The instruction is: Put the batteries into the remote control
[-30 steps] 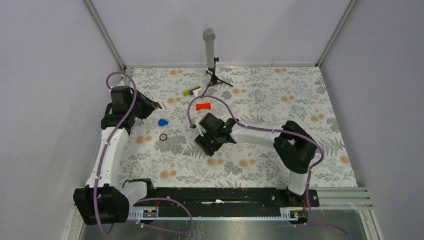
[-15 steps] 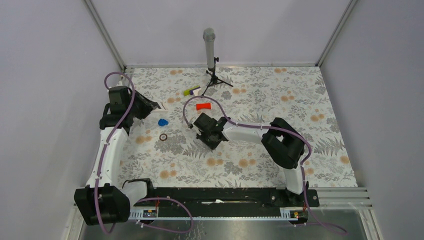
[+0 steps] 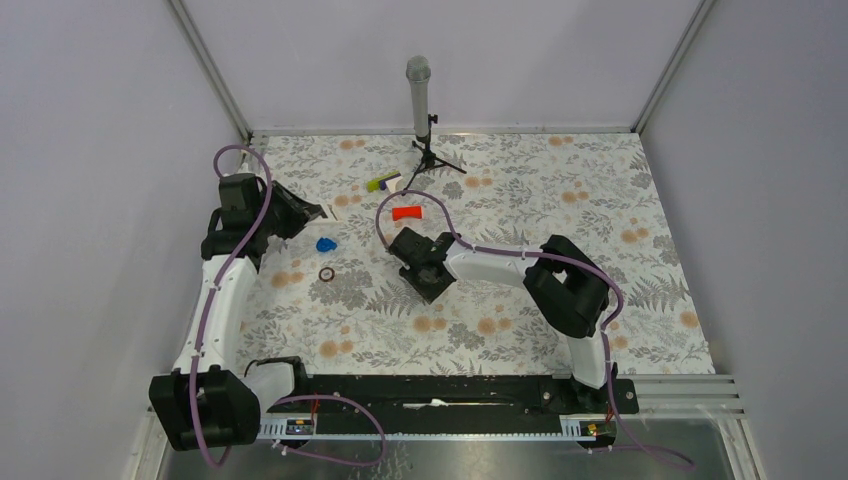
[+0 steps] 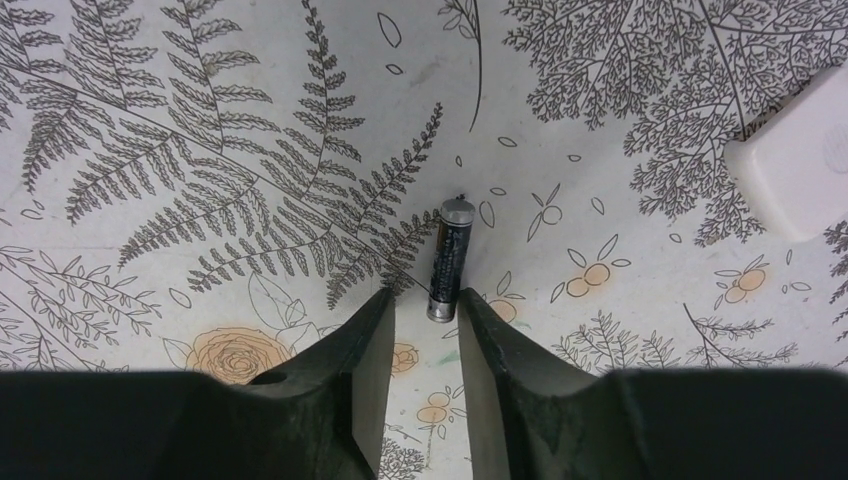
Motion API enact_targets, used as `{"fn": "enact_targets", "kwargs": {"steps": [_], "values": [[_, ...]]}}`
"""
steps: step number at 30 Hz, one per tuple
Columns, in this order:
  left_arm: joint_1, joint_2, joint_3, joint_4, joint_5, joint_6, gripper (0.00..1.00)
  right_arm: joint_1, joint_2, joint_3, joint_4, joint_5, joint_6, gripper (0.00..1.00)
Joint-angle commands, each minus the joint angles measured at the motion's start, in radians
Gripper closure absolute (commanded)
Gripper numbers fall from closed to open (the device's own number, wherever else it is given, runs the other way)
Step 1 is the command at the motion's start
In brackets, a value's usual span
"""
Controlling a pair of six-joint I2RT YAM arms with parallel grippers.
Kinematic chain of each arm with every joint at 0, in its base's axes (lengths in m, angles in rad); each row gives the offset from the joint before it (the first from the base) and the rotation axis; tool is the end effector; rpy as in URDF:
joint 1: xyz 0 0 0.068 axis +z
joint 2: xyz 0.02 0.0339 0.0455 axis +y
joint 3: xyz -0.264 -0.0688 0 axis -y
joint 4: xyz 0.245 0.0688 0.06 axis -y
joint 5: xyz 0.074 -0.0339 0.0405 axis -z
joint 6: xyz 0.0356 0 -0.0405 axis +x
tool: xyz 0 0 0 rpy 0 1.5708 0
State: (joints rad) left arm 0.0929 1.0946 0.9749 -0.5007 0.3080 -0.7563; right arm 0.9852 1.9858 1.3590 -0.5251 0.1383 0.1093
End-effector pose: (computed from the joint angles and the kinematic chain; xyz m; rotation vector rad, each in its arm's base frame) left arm 0.2372 0.0113 0.3157 -0.7599 2.1153 -0.7043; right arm 0.2277 0.3344 0.1602 -1.1131 2.4710 0.1395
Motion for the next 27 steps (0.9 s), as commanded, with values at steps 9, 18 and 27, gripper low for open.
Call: {"fn": "enact_targets", "kwargs": {"steps": [9, 18, 27], "values": [[0.007, -0.043, -0.030, 0.160, 0.149, 0.008, 1.00, -0.035, -0.013, 0.046, -0.013, 0.052, 0.083, 0.86], [-0.080, 0.008, -0.097, 0.545, 0.404, -0.093, 1.00, -0.257, -0.330, 0.044, 0.067, -0.202, 0.176, 0.86], [-0.231, 0.201, -0.117, 0.994, 0.488, -0.345, 1.00, -0.325, -0.391, 0.303, -0.070, -0.316, 0.274, 0.83]]}}
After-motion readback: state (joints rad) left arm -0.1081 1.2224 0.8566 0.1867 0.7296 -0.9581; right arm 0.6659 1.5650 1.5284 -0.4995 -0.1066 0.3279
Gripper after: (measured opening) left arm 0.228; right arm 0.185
